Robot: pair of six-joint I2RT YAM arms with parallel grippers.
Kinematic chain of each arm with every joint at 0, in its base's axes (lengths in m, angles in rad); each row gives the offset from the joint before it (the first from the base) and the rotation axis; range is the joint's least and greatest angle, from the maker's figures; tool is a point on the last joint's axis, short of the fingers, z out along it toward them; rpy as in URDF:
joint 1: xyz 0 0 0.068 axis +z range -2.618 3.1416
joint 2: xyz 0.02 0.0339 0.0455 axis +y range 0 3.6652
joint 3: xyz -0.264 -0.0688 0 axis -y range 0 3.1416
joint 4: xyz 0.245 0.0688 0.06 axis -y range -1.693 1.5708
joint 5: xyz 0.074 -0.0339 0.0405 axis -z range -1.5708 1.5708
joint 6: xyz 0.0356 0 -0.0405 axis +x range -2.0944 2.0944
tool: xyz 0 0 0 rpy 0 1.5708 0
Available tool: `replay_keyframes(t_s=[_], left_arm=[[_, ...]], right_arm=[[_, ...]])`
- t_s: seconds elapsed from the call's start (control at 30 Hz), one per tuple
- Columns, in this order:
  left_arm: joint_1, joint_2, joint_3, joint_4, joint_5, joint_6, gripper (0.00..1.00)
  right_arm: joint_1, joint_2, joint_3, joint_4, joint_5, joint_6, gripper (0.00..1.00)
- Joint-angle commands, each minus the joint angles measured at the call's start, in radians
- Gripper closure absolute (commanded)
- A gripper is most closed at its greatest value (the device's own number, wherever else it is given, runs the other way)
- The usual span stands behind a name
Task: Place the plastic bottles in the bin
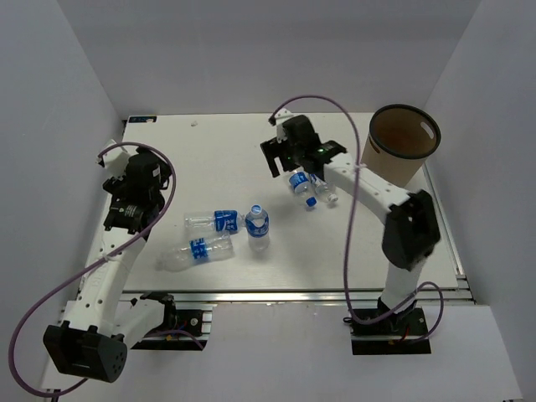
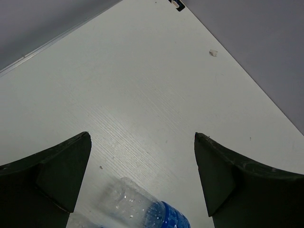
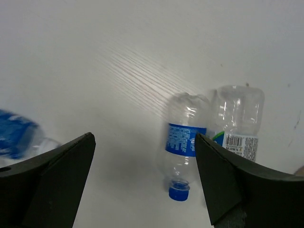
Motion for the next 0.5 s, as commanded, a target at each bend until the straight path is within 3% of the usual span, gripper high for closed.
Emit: replay_keyframes(t_s=[0.0,0.07,0.33,0.47], left_arm=[[0.002,0.009,0.000,-0.017,-0.039,-0.009,0.02],[0.002,0.014,-0.009,-0.014,-0.036,-0.012,0.02],[0.002,0.008,-0.035,0.012,-0.009,-0.002,0.02],[0.002,0.011,-0.038,0.011,0.000,-0.005,0.02]], right_arm=[[0.018,0.129,0.115,-0.093,0.309,0.027,0.11],[0.016,0.189,0.122,-0.043,0.420,0.014,0.11],[-0.007,0.326,0.125,-0.061,0.425,0.032,0.12],[-0.014,0.372,0.112,-0.052,0.405,0.034,0.20]])
